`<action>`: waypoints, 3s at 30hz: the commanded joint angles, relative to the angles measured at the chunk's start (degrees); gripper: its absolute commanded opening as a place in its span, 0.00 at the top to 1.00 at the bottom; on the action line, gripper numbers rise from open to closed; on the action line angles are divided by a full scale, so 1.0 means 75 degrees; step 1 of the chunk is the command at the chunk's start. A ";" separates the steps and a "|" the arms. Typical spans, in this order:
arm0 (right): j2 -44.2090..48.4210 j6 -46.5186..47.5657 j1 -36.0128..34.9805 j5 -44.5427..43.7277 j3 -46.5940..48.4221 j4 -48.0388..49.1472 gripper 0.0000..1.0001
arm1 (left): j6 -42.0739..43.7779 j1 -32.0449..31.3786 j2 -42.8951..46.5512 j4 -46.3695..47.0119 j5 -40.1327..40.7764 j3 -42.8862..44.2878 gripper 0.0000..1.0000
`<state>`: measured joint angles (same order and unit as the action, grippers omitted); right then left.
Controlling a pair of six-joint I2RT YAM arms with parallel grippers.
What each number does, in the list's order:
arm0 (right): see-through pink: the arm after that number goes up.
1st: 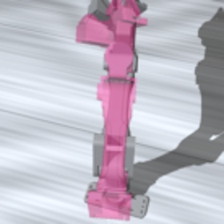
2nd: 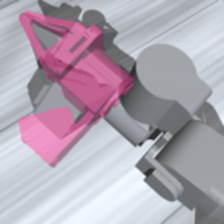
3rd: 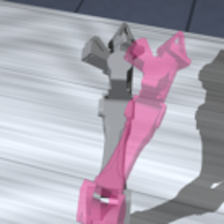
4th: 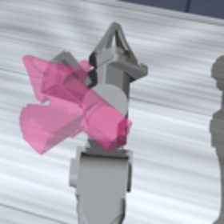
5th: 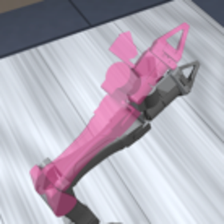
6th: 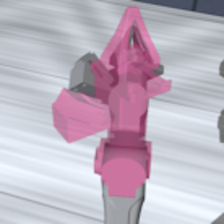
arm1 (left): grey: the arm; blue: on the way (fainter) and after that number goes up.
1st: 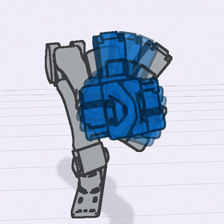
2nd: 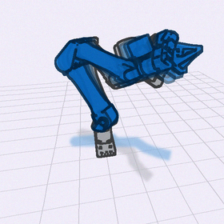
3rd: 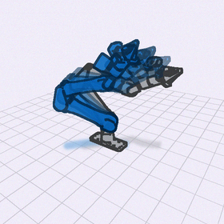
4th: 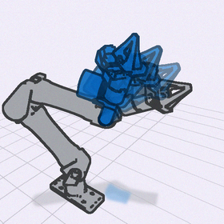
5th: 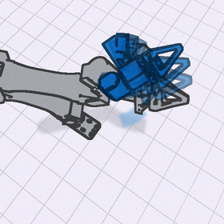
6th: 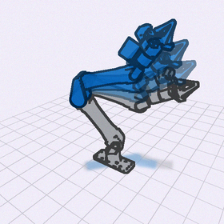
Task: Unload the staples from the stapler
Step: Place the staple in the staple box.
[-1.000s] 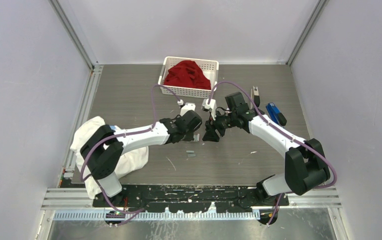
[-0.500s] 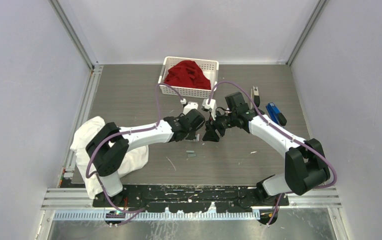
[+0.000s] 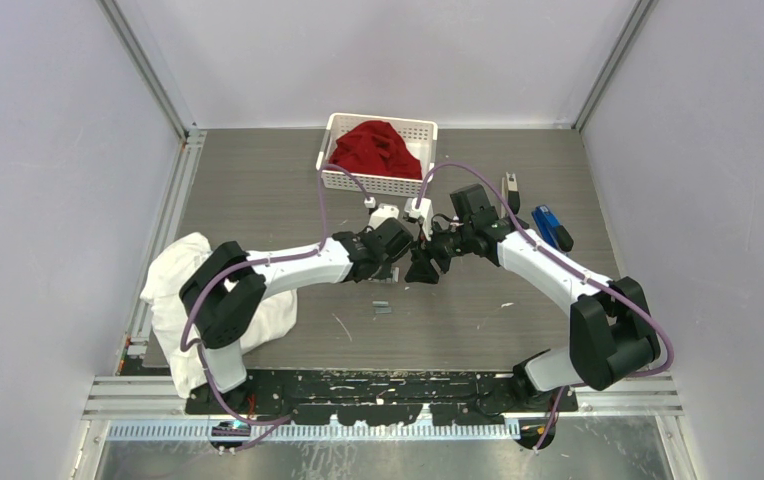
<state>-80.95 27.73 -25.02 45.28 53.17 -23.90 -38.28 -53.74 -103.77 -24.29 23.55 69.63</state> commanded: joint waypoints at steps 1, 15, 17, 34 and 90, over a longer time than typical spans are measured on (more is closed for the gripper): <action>0.0045 0.0042 -0.0044 0.0118 0.0325 0.0152 0.39 | 0.0112 -0.0030 -0.0008 -0.0048 0.0362 0.0291 1.00; 0.0070 0.0030 -0.0053 0.0127 0.0329 0.0153 0.38 | 0.0159 -0.0002 -0.0155 -0.0063 0.0396 0.0355 1.00; 0.0070 0.0030 -0.0046 0.0127 0.0328 0.0155 0.39 | 0.0154 -0.0006 -0.0176 -0.0074 0.0407 0.0363 1.00; 0.0059 0.0018 -0.0061 0.0139 0.0324 0.0158 0.39 | 0.0206 0.0057 -0.0317 -0.0077 0.0287 0.0428 0.99; 0.0051 0.0016 -0.0054 0.0209 0.0313 0.0153 0.38 | 0.0150 0.0179 -0.0529 -0.0594 0.0086 0.0663 0.85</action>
<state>-81.01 27.70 -25.12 45.34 53.17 -24.47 -37.01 -52.80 -107.90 -28.25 23.97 72.95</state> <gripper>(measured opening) 0.616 0.148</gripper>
